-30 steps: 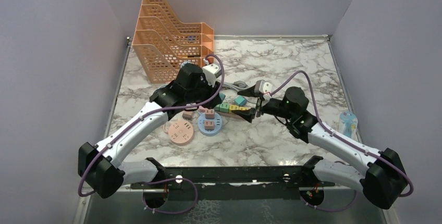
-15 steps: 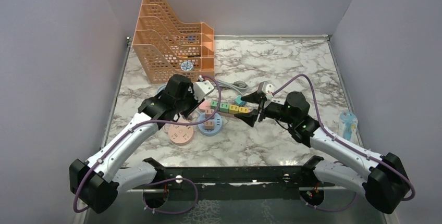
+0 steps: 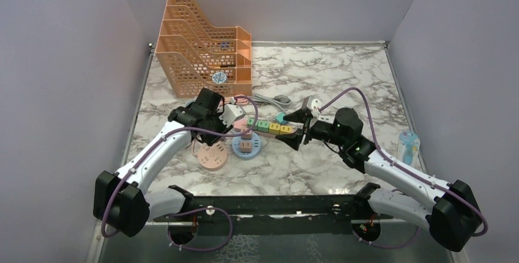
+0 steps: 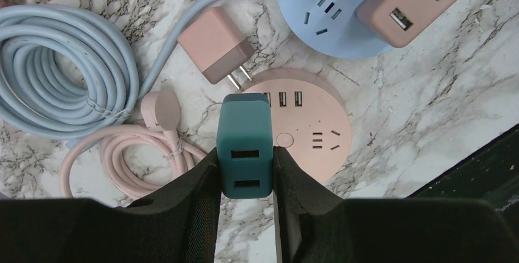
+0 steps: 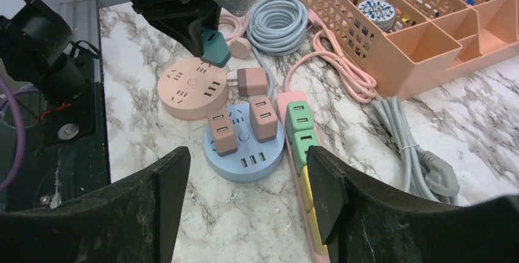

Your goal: Insert the plug

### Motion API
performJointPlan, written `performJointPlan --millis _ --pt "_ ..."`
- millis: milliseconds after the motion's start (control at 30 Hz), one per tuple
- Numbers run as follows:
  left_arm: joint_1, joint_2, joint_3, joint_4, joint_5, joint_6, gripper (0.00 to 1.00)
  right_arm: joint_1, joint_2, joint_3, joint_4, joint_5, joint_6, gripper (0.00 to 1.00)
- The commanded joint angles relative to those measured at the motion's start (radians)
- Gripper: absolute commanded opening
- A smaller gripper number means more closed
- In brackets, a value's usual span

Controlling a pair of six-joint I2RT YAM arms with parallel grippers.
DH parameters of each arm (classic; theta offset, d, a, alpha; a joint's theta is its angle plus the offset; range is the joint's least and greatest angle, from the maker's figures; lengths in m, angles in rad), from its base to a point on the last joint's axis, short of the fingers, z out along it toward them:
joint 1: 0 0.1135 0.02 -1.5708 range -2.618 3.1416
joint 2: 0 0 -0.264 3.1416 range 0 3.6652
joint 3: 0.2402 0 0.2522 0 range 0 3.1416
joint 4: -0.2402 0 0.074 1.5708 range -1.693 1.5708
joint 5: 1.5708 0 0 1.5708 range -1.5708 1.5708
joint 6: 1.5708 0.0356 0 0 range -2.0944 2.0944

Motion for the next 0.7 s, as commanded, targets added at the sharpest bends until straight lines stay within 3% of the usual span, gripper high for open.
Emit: performJointPlan --millis 0,100,300,667 --pt "0.041 0.026 0.004 -0.034 0.051 0.054 0.14 0.006 0.016 0.035 -0.040 -0.017 -0.005 0.70" --pt "0.096 0.021 0.001 -0.044 0.089 0.106 0.14 0.006 0.022 0.044 -0.053 -0.027 0.000 0.70" --pt "0.131 -0.010 -0.035 -0.078 0.233 0.262 0.03 0.008 0.049 0.077 -0.101 -0.055 -0.022 0.70" --pt "0.136 0.022 -0.073 -0.111 0.125 0.195 0.01 0.008 0.067 0.078 -0.098 -0.056 -0.010 0.70"
